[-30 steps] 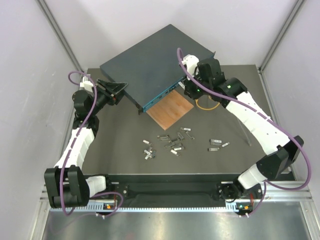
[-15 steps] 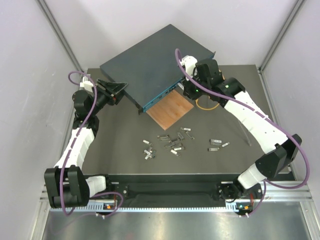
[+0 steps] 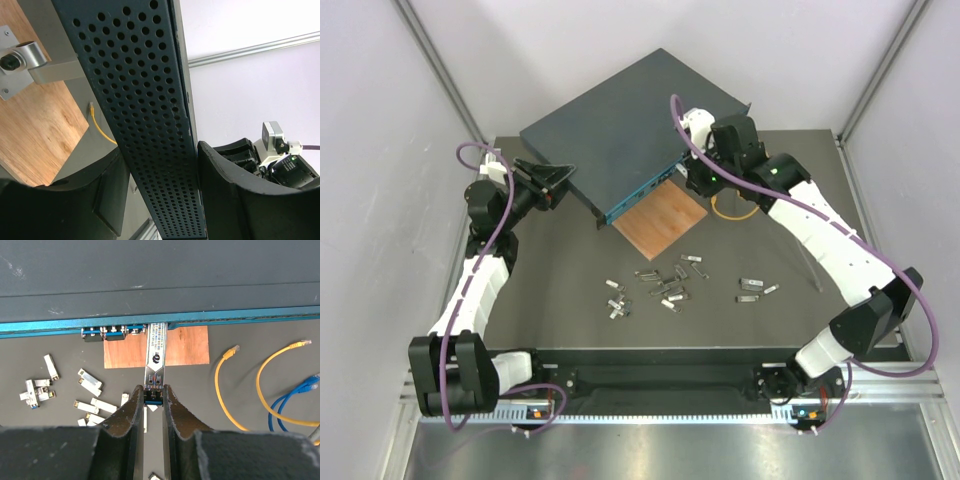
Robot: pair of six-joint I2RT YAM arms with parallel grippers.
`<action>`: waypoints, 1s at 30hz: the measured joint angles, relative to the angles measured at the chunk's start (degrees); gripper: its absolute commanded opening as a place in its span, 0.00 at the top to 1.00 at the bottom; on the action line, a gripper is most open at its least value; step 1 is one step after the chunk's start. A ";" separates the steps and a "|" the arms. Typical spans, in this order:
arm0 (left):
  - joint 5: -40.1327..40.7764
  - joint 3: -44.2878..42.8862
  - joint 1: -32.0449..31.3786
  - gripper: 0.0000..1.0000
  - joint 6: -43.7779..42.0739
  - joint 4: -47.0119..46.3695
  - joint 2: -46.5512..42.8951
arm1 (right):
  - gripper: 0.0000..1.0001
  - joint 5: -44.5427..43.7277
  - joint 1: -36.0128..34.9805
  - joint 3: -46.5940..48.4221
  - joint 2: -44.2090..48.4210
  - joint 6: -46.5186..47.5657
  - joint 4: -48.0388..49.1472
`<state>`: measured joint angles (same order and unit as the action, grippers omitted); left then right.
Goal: Insert the plug into the switch port
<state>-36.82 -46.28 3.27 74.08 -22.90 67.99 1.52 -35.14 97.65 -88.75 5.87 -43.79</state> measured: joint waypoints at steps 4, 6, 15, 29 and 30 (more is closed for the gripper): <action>0.00 0.00 0.00 0.89 0.00 0.00 0.00 | 1.00 0.07 0.00 0.02 -0.04 0.00 -0.04; 0.00 0.00 0.00 0.89 0.00 0.00 0.00 | 1.00 0.11 0.00 0.02 -0.04 0.00 -0.07; 0.00 -0.02 0.00 0.90 0.00 -0.02 0.00 | 1.00 0.22 0.00 0.02 -0.61 0.07 -0.35; 0.00 -0.02 0.00 0.90 0.00 0.00 0.00 | 1.00 0.17 0.00 0.02 -0.66 0.04 -0.24; 0.00 -0.02 0.00 0.90 0.00 -0.02 0.00 | 1.00 0.22 0.00 0.02 -0.59 0.04 -0.20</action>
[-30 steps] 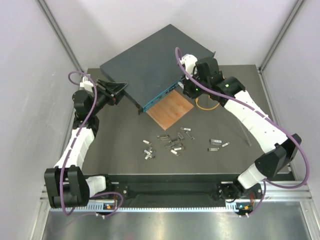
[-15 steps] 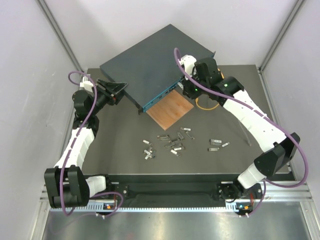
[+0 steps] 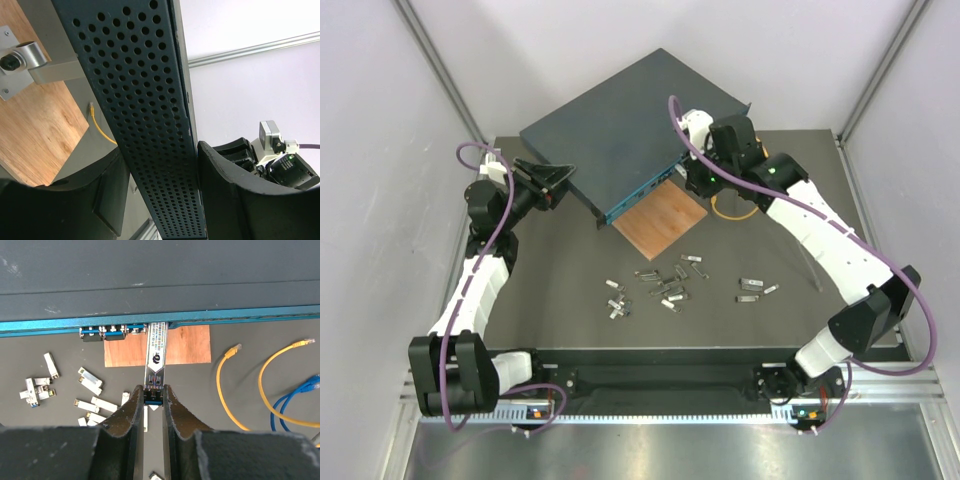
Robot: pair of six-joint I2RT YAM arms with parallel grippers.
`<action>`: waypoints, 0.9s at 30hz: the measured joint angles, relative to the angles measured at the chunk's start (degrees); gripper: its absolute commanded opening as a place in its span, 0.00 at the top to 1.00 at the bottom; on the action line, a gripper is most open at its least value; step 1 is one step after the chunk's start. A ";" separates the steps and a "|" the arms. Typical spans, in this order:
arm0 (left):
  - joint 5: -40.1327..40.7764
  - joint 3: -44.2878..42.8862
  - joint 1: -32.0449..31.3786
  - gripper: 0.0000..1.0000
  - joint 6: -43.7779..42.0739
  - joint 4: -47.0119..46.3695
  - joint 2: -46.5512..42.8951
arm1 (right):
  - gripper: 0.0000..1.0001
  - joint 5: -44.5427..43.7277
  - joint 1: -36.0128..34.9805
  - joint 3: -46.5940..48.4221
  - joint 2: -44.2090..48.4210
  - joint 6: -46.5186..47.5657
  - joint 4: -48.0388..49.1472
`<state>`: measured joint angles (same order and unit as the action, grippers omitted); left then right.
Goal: Insert the plug into the switch port
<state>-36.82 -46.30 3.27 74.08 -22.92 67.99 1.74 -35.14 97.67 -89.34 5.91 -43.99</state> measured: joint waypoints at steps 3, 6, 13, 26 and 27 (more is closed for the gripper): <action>0.02 0.00 0.00 0.90 0.00 0.00 0.00 | 1.00 0.15 0.00 -0.02 0.24 -0.02 0.26; 0.02 0.00 0.00 0.90 0.00 0.00 0.00 | 1.00 0.28 0.00 -0.04 0.48 0.00 0.48; 0.04 0.00 0.00 0.90 -0.02 0.00 0.00 | 1.00 0.26 0.00 -1.01 1.42 0.20 2.73; 0.04 0.00 0.00 0.91 -0.04 0.00 0.02 | 1.00 0.31 0.00 -5.09 2.71 2.10 7.72; 0.04 0.00 0.00 0.91 -0.04 0.00 0.02 | 1.00 0.33 0.00 -5.33 2.71 2.14 8.02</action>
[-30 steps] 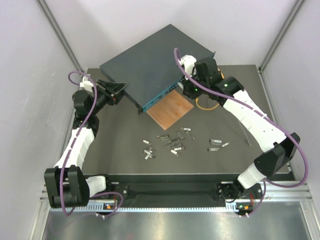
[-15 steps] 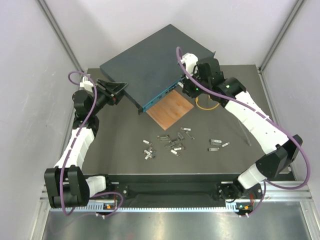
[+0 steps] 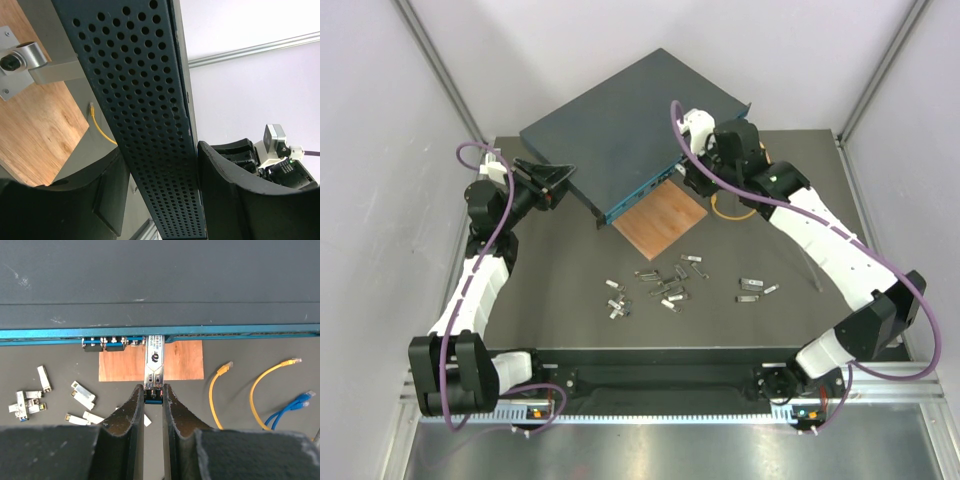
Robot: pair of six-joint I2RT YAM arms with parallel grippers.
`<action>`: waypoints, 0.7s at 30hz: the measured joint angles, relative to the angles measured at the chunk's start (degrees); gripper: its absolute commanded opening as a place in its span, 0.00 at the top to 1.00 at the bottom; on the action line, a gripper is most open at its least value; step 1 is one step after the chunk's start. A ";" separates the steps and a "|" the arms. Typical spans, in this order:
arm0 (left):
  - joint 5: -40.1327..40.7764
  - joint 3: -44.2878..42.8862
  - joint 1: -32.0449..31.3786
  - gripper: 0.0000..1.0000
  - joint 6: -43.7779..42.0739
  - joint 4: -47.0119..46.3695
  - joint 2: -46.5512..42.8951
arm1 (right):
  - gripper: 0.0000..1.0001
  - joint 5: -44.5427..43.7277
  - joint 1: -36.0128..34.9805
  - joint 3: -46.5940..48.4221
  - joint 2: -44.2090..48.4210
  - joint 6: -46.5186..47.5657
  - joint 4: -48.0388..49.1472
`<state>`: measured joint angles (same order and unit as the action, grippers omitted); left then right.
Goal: Insert the plug into the switch port
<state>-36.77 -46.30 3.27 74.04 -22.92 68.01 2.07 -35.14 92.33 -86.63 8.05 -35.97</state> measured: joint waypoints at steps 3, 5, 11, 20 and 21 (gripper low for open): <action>0.02 0.00 0.00 0.91 0.02 0.00 0.02 | 1.00 0.09 0.00 -0.11 0.02 0.33 0.59; 0.02 0.00 0.00 0.91 0.02 0.00 0.02 | 1.00 0.11 0.00 -0.11 0.02 0.33 0.63; 0.09 -0.09 0.00 0.91 0.02 0.02 0.04 | 1.00 0.15 0.00 -0.11 -0.09 0.33 0.85; -0.22 -0.50 0.02 0.91 0.00 0.15 0.48 | 1.00 0.26 0.02 0.81 -1.33 0.31 1.05; -0.24 -0.50 0.02 0.91 0.00 0.15 0.52 | 1.00 0.26 0.04 0.83 -1.33 0.31 1.09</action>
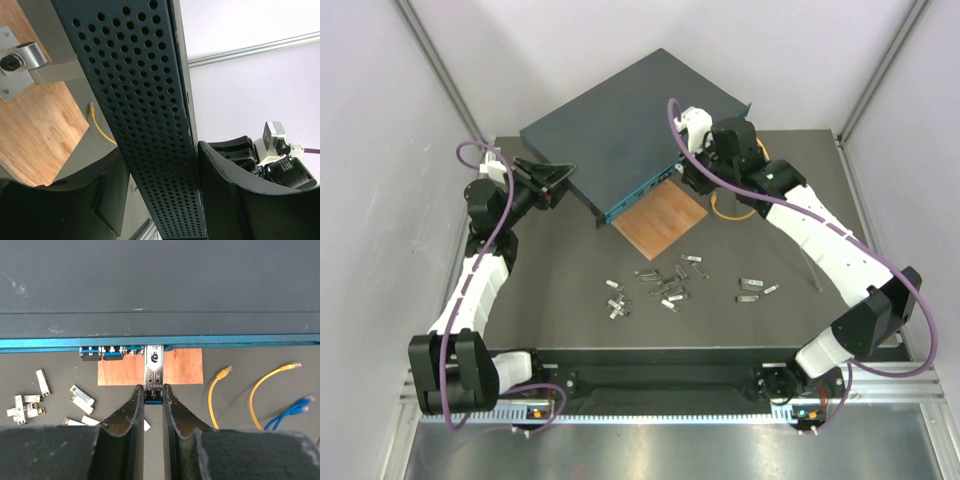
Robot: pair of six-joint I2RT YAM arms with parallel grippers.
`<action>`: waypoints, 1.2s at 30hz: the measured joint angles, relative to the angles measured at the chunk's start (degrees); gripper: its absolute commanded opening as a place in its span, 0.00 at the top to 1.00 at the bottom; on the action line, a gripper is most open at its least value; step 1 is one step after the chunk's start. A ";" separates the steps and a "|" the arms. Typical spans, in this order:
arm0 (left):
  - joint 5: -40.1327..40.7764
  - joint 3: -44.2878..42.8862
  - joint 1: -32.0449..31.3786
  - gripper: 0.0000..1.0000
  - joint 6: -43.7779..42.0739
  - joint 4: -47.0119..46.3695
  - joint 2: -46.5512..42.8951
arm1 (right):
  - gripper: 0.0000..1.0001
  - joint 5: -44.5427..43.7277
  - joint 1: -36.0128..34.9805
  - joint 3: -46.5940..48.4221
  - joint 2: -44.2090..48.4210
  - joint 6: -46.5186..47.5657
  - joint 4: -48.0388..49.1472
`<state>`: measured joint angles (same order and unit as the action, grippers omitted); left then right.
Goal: Insert the plug into the switch port
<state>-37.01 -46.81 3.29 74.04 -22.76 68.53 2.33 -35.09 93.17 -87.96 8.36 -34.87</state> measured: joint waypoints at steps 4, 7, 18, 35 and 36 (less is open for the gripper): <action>0.00 0.00 0.00 0.91 0.00 -0.02 0.00 | 0.89 0.13 0.00 0.00 -0.28 0.04 0.66; 0.00 -0.02 0.00 0.91 0.00 -0.02 0.02 | 0.87 0.35 0.02 0.00 -0.52 0.22 1.33; -0.59 -0.37 0.07 0.91 -0.11 -0.02 0.37 | 0.58 2.32 0.48 0.26 -1.42 2.99 5.66; -0.96 -0.98 0.07 0.91 -0.46 0.70 0.63 | 0.69 6.80 3.56 0.42 4.44 5.62 -3.39; -0.96 -1.01 0.07 0.91 -0.46 0.72 0.63 | 0.71 6.78 3.76 1.29 3.56 5.49 -4.55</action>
<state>-37.98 -47.81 3.36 73.58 -22.04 69.17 9.10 -31.33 94.45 -84.40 13.85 -39.42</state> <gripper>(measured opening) 0.573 0.348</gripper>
